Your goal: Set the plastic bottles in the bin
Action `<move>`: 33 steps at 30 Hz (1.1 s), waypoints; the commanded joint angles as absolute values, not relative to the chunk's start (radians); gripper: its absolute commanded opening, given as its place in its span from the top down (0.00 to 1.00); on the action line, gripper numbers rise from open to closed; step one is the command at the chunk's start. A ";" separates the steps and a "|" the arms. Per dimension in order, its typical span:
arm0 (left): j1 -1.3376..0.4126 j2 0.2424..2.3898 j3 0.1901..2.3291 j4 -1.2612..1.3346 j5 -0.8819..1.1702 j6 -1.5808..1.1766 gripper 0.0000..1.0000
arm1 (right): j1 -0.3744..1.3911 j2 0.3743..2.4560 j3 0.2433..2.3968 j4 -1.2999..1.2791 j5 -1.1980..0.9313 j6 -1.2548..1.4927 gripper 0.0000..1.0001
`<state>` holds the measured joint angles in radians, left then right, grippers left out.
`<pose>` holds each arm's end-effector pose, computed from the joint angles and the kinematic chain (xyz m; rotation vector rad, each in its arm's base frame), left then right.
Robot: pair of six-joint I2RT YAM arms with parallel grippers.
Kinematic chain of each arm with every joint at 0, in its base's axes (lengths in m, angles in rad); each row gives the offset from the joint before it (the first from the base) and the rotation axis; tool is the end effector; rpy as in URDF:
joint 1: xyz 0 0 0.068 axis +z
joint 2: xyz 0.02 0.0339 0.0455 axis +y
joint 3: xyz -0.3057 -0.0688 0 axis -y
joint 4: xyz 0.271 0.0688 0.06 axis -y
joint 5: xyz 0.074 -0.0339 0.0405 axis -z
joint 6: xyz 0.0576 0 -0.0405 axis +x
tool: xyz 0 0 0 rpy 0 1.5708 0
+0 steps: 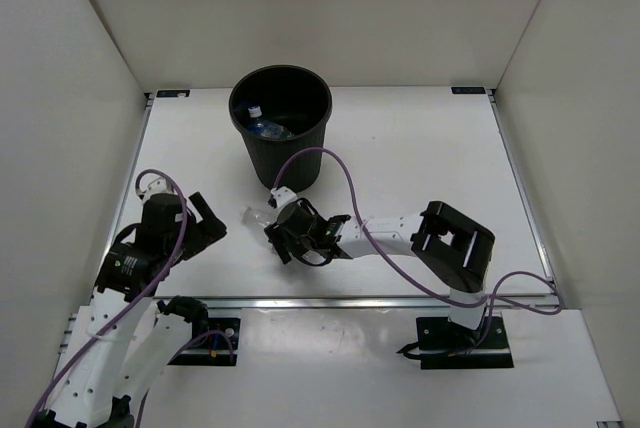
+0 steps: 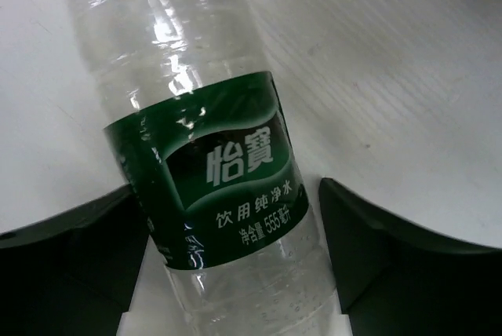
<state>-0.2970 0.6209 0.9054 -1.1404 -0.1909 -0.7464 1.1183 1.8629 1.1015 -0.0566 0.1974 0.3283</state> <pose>0.0990 -0.0189 0.3264 -0.6235 2.3395 -0.2495 0.2003 0.3861 0.1675 -0.8420 2.2653 0.4525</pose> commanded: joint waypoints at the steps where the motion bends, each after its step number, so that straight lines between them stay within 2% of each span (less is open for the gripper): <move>1: -0.291 0.621 0.933 -1.175 -0.238 -0.758 0.01 | 1.115 1.856 1.123 0.052 0.210 0.334 0.34; 2: -0.294 0.621 0.946 -1.174 -0.248 -0.758 0.01 | 1.111 1.845 1.126 0.040 0.192 0.325 0.40; 4: -0.301 0.624 0.957 -1.180 -0.285 -0.756 0.01 | 1.117 1.821 1.140 0.020 0.164 0.275 0.41; 9: -0.290 0.647 0.966 -1.145 -0.339 -0.752 0.01 | 1.131 1.593 1.129 0.024 -0.041 0.239 0.40; 14: -0.223 0.701 0.928 -1.060 -0.252 -0.706 0.02 | 1.060 1.379 1.163 0.146 -0.187 0.197 0.49; 16: -0.184 0.719 0.899 -1.037 -0.212 -0.693 0.01 | 1.016 1.359 1.215 0.149 -0.234 0.166 0.47; 21: -0.164 0.761 0.859 -0.965 -0.135 -0.684 0.01 | 0.815 1.448 1.418 0.215 -0.288 0.095 0.46; 27: -0.144 0.839 0.856 -0.913 -0.098 -0.666 0.01 | 0.674 1.696 1.695 0.189 -0.393 0.107 0.42; 33: -0.117 0.902 0.910 -0.908 -0.112 -0.634 0.01 | 0.630 1.818 1.737 0.189 -0.390 0.158 0.36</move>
<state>-0.1326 0.8913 0.8555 -0.9375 -0.1226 -0.6609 0.6407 1.8130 1.7092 0.1535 -0.3473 0.1215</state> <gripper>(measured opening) 0.988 0.637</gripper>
